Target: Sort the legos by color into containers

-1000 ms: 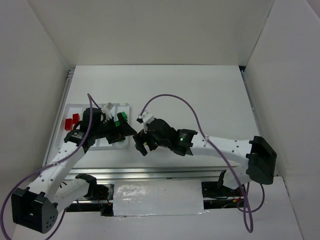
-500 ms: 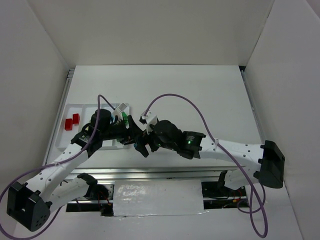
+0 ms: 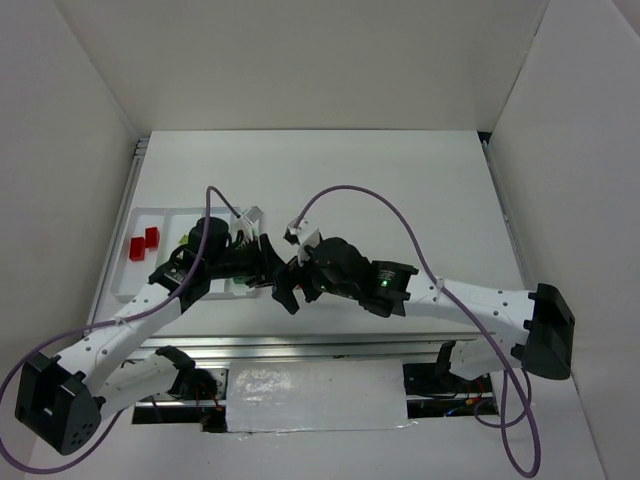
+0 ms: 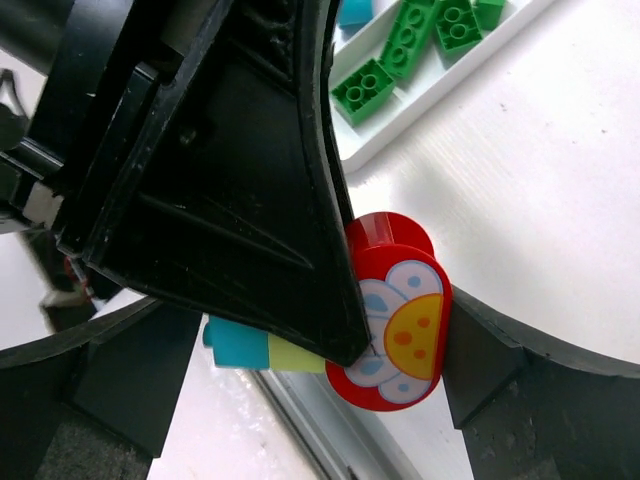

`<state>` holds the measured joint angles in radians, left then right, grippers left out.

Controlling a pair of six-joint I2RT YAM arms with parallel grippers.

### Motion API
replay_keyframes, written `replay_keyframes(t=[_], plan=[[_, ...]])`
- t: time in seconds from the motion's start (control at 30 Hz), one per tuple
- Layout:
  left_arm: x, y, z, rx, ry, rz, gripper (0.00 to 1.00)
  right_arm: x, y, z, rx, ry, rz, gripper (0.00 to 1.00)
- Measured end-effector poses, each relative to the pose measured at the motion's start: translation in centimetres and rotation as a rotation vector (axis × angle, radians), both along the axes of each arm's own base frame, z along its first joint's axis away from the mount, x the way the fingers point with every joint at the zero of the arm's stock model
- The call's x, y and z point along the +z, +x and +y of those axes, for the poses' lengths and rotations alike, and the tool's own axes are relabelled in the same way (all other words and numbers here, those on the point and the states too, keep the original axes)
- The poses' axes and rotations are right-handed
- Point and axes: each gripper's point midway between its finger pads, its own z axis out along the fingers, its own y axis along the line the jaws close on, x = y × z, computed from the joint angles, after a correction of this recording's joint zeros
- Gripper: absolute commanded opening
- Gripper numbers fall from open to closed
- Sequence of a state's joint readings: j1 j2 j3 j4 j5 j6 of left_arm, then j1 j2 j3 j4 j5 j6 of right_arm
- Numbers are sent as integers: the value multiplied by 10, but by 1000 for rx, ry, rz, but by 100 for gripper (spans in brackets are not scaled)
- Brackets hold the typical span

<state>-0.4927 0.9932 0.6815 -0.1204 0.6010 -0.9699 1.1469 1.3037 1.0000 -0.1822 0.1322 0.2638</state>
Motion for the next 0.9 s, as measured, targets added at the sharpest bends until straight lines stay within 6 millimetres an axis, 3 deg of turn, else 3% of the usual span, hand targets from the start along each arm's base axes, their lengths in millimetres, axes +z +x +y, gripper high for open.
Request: replay_keyframes(t=[0.1, 0.23, 0.43, 0.7, 0.9], plan=[[9, -2, -1, -39, 3, -50, 0, 11, -1, -7, 24, 49, 30, 100], [40, -2, -6, -103, -30, -181, 0, 34, -7, -34, 81, 168, 90, 100], [65, -20, -4, -199, -74, -327, 0, 66, -18, -68, 153, 296, 105, 100], [82, -42, -3, -313, -133, -431, 0, 94, -38, -77, 258, 417, 153, 98], [103, -58, -1, -371, -195, -527, 0, 91, -43, -61, 332, 467, 278, 87]])
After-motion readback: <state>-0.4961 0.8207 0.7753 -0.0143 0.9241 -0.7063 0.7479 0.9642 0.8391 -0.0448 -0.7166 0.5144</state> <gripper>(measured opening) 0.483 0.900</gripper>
